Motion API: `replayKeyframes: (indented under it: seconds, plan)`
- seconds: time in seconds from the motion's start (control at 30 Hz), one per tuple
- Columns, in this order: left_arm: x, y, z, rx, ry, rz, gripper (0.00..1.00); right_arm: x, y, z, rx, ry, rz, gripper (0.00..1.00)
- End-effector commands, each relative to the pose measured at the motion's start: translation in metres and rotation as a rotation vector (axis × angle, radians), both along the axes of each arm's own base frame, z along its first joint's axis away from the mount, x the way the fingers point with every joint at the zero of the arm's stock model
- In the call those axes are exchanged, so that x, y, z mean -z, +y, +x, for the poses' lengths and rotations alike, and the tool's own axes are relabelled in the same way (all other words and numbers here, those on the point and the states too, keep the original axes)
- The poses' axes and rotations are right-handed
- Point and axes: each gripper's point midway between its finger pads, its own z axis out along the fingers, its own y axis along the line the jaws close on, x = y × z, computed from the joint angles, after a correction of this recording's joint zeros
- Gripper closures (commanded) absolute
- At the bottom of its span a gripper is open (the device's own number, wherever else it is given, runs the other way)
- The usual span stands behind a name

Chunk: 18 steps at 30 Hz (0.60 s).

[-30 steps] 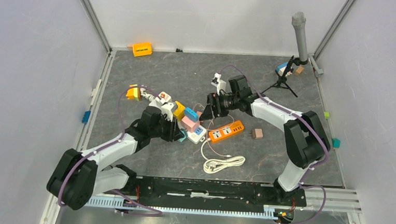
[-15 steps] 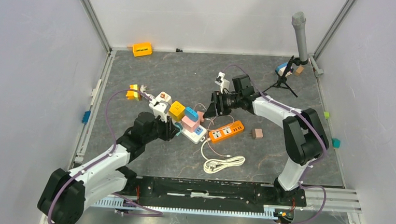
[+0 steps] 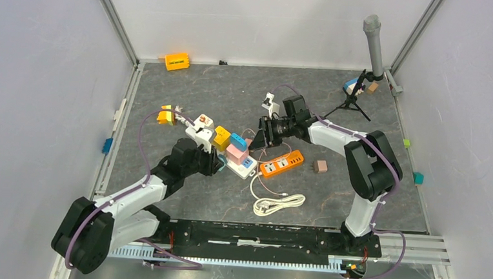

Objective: Insert the plug
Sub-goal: Insert the plug into the socket.

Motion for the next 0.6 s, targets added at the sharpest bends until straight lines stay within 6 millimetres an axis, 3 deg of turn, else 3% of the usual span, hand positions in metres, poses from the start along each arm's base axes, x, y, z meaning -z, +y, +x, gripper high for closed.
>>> replayKeyframes:
  seconds: [0.0,0.3,0.57]
  plan:
    - [-0.032,-0.016,0.015,0.073,-0.123,-0.031,0.98,-0.015,0.012,0.013,-0.012,-0.044,0.050,0.48]
    - [-0.041,-0.023,0.004,0.140,-0.174,-0.052,0.98,-0.008,0.015,0.010,-0.015,-0.036,0.039,0.50]
    - [-0.036,-0.024,0.002,0.143,-0.179,-0.047,0.98,0.005,0.017,0.006,-0.016,-0.029,0.007,0.53]
